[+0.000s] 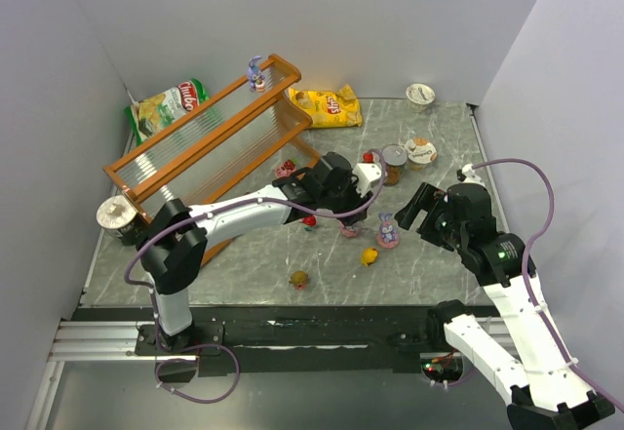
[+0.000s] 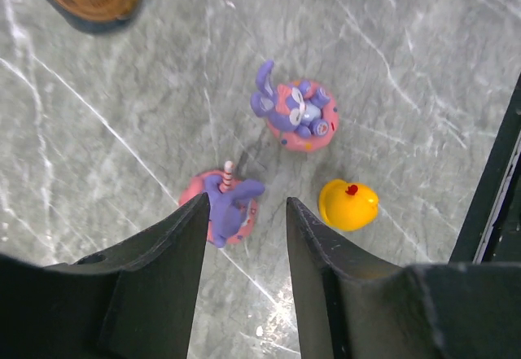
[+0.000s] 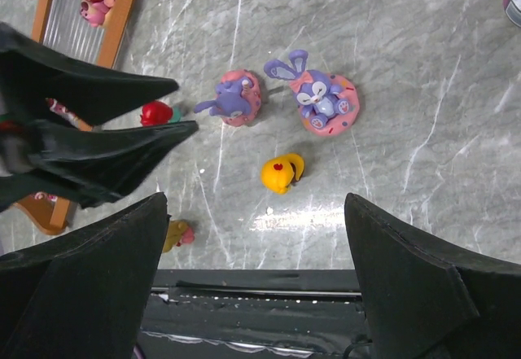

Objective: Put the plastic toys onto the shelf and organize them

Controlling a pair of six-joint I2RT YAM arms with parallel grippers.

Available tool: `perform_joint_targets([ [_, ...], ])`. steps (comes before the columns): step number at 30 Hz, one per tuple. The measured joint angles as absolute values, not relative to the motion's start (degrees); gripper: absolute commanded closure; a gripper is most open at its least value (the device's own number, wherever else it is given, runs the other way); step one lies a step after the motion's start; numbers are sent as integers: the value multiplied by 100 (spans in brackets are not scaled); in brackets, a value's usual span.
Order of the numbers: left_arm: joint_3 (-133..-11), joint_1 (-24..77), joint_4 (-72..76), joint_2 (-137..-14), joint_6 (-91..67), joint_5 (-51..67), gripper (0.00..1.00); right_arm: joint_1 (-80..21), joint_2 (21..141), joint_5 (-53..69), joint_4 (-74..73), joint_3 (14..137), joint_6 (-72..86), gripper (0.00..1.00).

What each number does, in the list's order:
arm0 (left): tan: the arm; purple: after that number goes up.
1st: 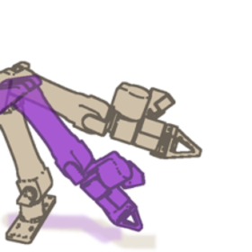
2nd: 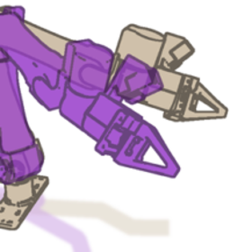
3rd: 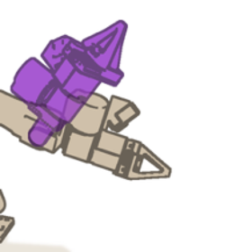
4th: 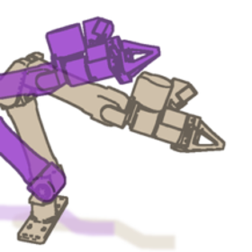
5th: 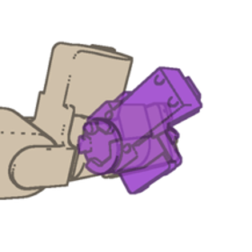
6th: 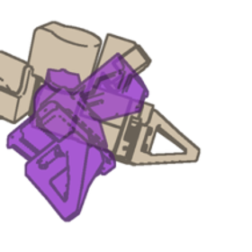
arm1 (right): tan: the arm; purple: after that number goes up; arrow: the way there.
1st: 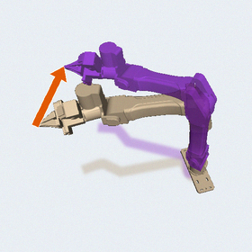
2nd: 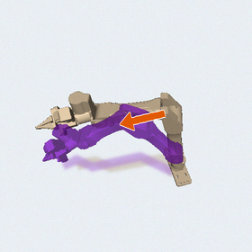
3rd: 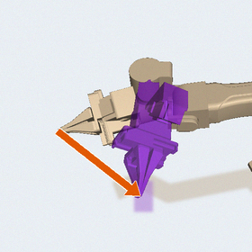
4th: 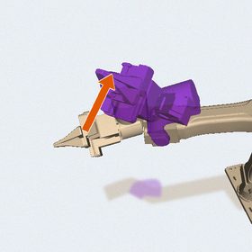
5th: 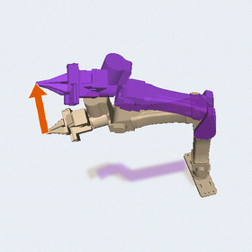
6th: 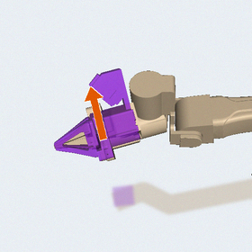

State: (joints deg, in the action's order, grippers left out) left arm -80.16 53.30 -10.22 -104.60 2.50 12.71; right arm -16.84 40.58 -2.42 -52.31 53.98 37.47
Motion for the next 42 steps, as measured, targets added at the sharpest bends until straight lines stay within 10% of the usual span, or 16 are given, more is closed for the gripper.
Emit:
perform_joint_targets([
  [42,-8016,5033,-1114,-11087,456,2082,77,-1682,3997,-309,-5231,5293,3809,5],
])
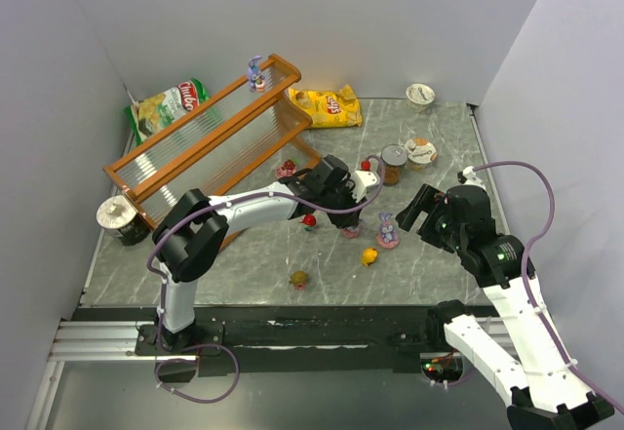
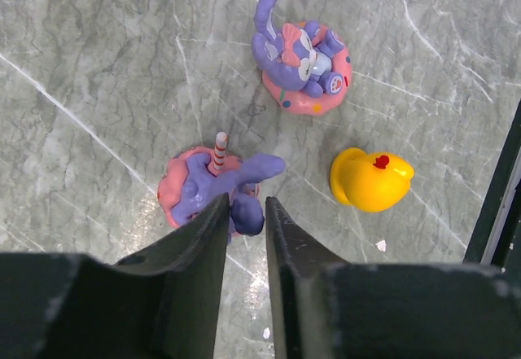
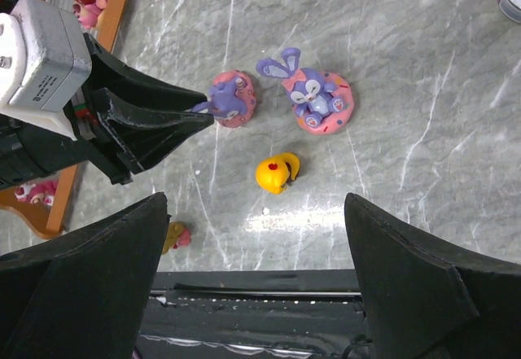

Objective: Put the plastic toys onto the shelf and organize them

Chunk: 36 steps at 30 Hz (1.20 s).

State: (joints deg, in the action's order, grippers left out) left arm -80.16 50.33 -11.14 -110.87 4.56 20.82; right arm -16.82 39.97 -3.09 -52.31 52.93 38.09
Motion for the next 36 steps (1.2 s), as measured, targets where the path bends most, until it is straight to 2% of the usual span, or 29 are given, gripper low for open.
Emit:
perform_joint_targets([
  [2,-8016,5030,-1087,-11107,410,2093,86,-1682,3997,-338,-5231,5293,3806,5],
  [3,-8016,5030,-1061,-11111,390,2086,99,-1682,3997,-344,-5231,5293,3806,5],
  [16,-8005,5004,-980,-10930,211,1352,99,-1667,3999,-390,-5223,5293,3785,5],
  [25,-8112,4941,-1994,-9161,180,255,99,-1662,4244,-357,-4919,5290,3684,6],
  [30,-8783,4939,-2622,-8252,172,-491,99,-1660,4556,-281,-4617,5288,3570,6],
  [36,-9559,4893,-3378,-7769,172,-1415,99,-1660,4943,-165,-4327,5266,3435,7],
])
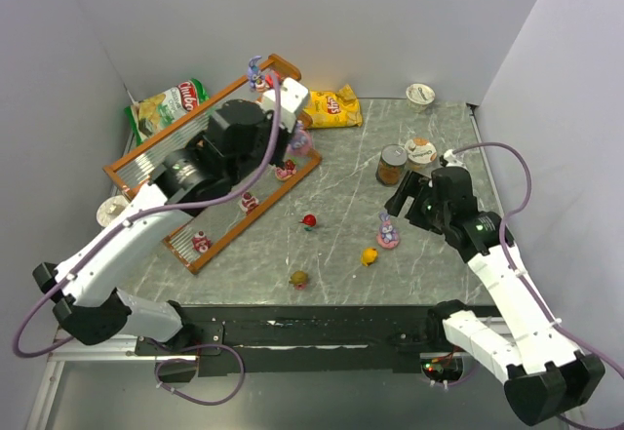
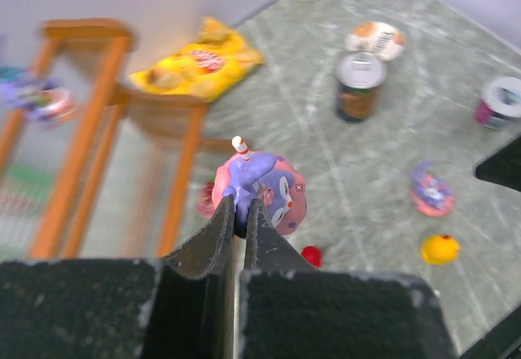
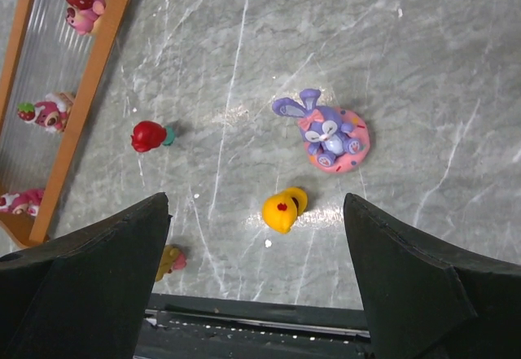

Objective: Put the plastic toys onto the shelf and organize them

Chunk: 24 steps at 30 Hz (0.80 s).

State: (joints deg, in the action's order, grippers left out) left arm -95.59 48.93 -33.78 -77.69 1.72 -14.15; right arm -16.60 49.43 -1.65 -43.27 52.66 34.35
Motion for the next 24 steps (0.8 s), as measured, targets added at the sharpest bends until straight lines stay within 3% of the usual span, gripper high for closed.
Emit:
perform_joint_targets([
  [12,-10366,3522,-4818,-7500,672,-1894,99,-1656,5334,32,-3929,5266,3251,7],
  [24,-10449,1780,-4744,-7411,1610,-784,99,-1645,5684,202,-3852,5325,3148,7],
])
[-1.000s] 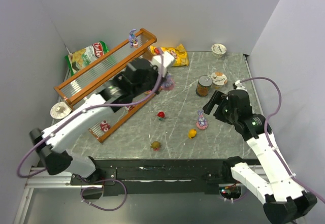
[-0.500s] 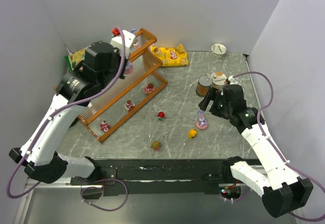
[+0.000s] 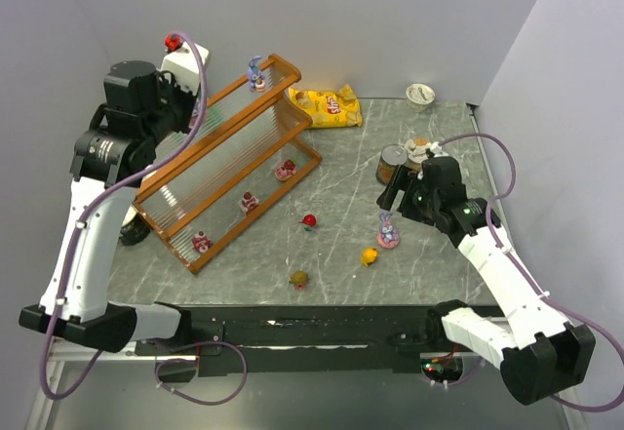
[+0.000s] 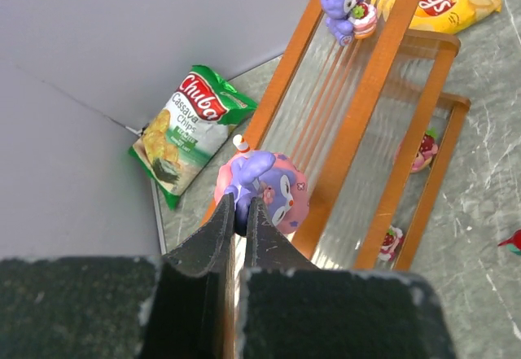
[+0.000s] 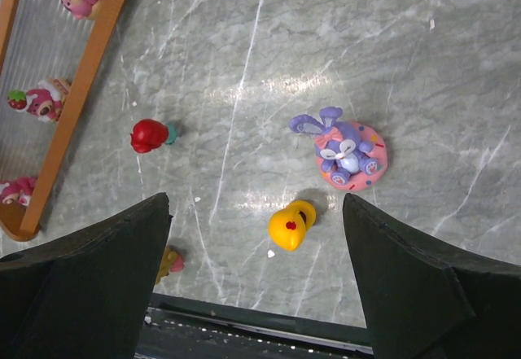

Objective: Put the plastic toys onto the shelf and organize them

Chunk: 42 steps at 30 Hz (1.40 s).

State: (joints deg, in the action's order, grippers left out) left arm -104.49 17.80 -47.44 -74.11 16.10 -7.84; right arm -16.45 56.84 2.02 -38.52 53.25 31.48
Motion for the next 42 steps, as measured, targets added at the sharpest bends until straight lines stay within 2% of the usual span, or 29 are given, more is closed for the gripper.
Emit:
perform_joint_targets([
  [9,-10724,1122,-4718,-7817,1927,565,99,-1638,5833,204,-3826,5411,3100,7],
  [15,-10901,980,-4794,-8090,2001,1059,99,-1610,5872,202,-3809,5441,3100,7],
  [42,-10637,740,-5059,-8204,2178,1581,97,-1553,5911,226,-3809,5443,3098,8],
])
